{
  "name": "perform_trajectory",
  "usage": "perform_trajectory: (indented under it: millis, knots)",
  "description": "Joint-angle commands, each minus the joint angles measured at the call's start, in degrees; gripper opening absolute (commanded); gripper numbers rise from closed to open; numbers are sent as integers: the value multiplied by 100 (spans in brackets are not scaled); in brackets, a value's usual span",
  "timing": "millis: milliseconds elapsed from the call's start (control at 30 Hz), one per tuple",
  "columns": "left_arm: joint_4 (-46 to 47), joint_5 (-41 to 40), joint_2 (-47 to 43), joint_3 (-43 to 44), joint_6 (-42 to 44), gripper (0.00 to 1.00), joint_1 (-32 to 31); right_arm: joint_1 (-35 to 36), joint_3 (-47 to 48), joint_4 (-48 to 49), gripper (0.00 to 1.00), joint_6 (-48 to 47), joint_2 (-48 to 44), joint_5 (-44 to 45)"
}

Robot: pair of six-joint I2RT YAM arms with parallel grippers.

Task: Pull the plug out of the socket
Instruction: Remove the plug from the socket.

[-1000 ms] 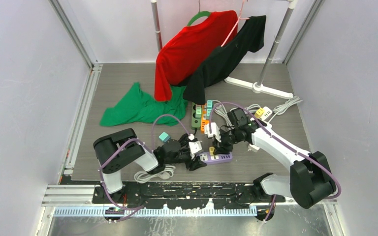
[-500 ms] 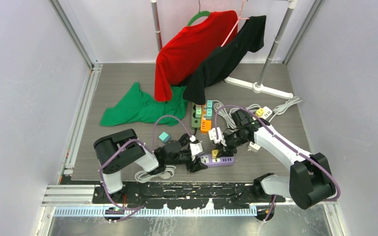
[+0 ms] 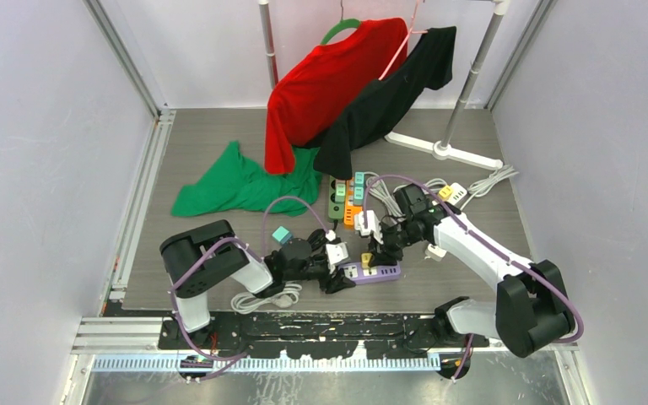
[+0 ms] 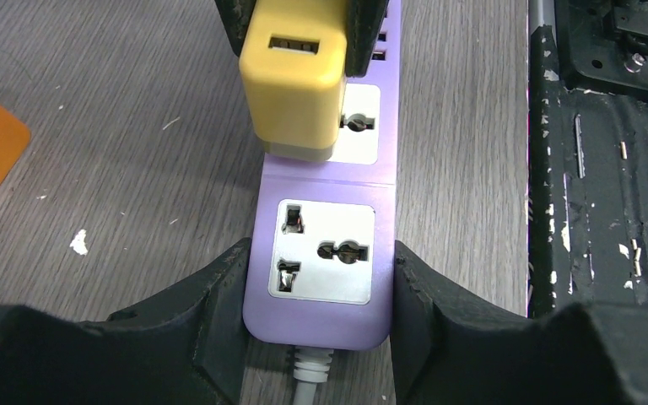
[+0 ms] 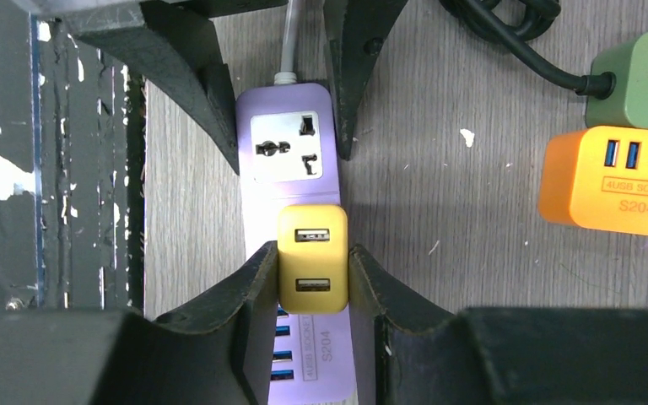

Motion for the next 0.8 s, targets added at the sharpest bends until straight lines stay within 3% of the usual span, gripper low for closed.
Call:
perform_trajectory:
  millis: [0, 233, 400, 433, 600, 667, 767]
  knots:
    - [-548, -434, 99, -64, 71, 0, 76, -95, 269, -849, 1, -763, -292, -376]
    - [-645, -456, 47, -60, 101, 0, 75, -57, 225, -1548, 1, -1722, -185, -1058]
    - [-685, -477, -90, -9, 23, 0, 75, -1, 437, -793, 1, -396, -45, -992]
    - [-726, -501, -179, -5, -11, 6, 72, -71, 513, -780, 1, -218, -53, -1001]
    - [-933, -624, -864, -83, -135, 63, 76, -713, 711, -1179, 1, -38, -150, -1558]
    - [-1041, -636, -1189, -101, -197, 76, 73, -917, 796, -1336, 1, 128, -145, -1781]
    - [-1320, -564, -1681, -41, -317, 84, 70, -1092, 920, -1341, 1, 654, -75, -1906]
